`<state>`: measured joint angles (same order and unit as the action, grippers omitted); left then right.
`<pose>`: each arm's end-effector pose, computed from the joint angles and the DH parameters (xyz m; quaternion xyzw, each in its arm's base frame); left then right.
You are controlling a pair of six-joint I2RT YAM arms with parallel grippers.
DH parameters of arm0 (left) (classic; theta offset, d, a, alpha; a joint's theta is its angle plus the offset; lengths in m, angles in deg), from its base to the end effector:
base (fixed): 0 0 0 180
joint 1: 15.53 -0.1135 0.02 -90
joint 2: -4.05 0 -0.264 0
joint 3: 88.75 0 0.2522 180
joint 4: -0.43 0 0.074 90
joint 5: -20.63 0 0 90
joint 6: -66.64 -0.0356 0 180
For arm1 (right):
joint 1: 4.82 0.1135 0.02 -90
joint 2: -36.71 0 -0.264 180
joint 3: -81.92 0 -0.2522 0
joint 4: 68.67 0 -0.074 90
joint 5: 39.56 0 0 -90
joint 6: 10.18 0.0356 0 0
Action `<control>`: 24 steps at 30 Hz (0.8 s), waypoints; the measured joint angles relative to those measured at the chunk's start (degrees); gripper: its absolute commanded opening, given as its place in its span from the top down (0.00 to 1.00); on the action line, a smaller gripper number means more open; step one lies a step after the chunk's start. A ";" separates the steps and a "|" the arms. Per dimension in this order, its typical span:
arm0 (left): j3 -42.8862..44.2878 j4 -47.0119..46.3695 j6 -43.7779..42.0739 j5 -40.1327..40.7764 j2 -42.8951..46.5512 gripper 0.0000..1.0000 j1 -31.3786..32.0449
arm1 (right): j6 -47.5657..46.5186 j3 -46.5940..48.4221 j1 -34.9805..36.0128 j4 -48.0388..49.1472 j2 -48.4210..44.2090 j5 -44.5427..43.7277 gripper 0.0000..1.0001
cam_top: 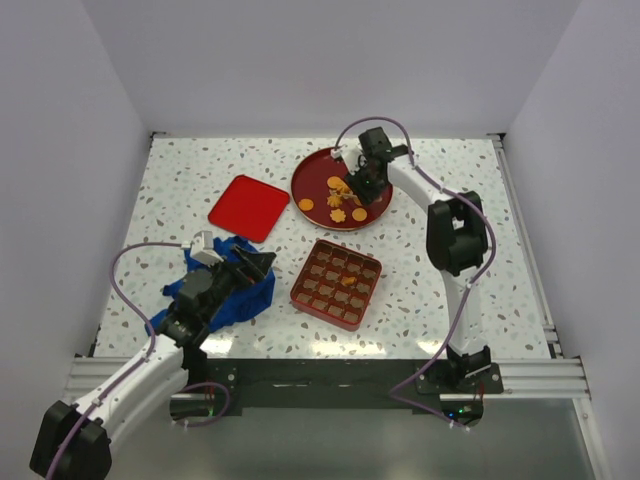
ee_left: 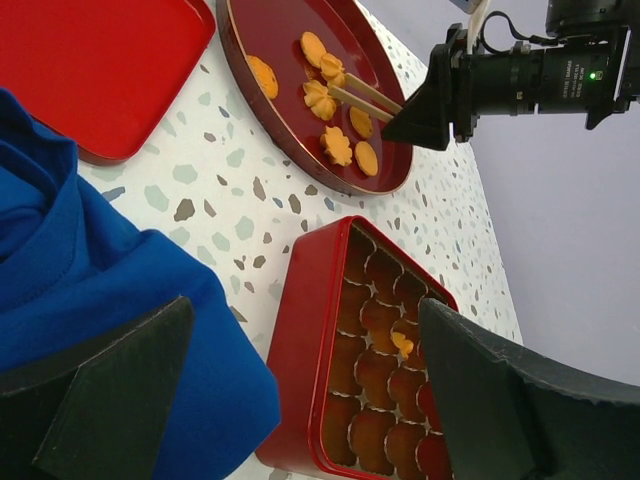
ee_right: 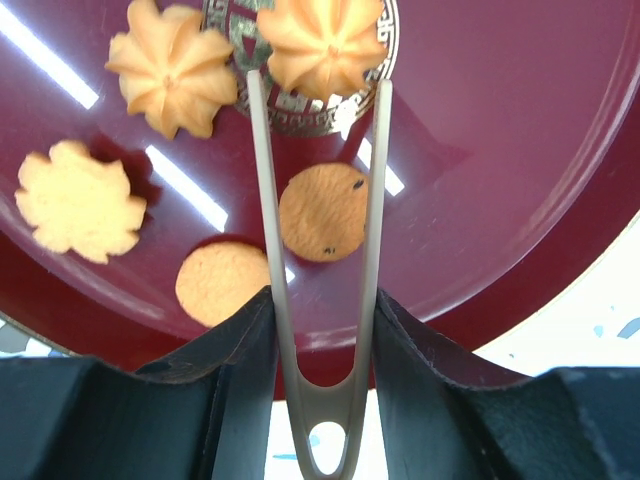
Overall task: Pack the cookies
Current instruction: Pick up the fake cookies from the plate.
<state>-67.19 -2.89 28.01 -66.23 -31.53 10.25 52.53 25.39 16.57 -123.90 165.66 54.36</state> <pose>0.1428 -0.0668 0.1857 -0.1875 0.7467 -0.3812 0.5118 0.4559 0.1812 0.1992 -0.4064 0.8774 0.0200 0.2540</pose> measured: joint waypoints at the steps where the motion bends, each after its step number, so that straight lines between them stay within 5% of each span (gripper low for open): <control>1: 0.02 0.00 0.00 0.00 -0.07 0.00 -0.02 | -0.02 0.33 0.04 0.04 0.24 -0.02 0.58; 14: 0.15 -0.85 0.00 -0.11 -0.70 0.00 -0.26 | -0.02 4.22 0.09 -0.20 4.28 -0.24 0.57; 24: 0.15 -0.92 0.00 -0.33 -0.70 0.00 -0.28 | -0.15 4.70 0.15 -0.13 4.31 -0.15 0.80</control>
<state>-67.04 -3.81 28.01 -66.56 -32.23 9.97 52.37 30.09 16.72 -124.03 169.96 54.21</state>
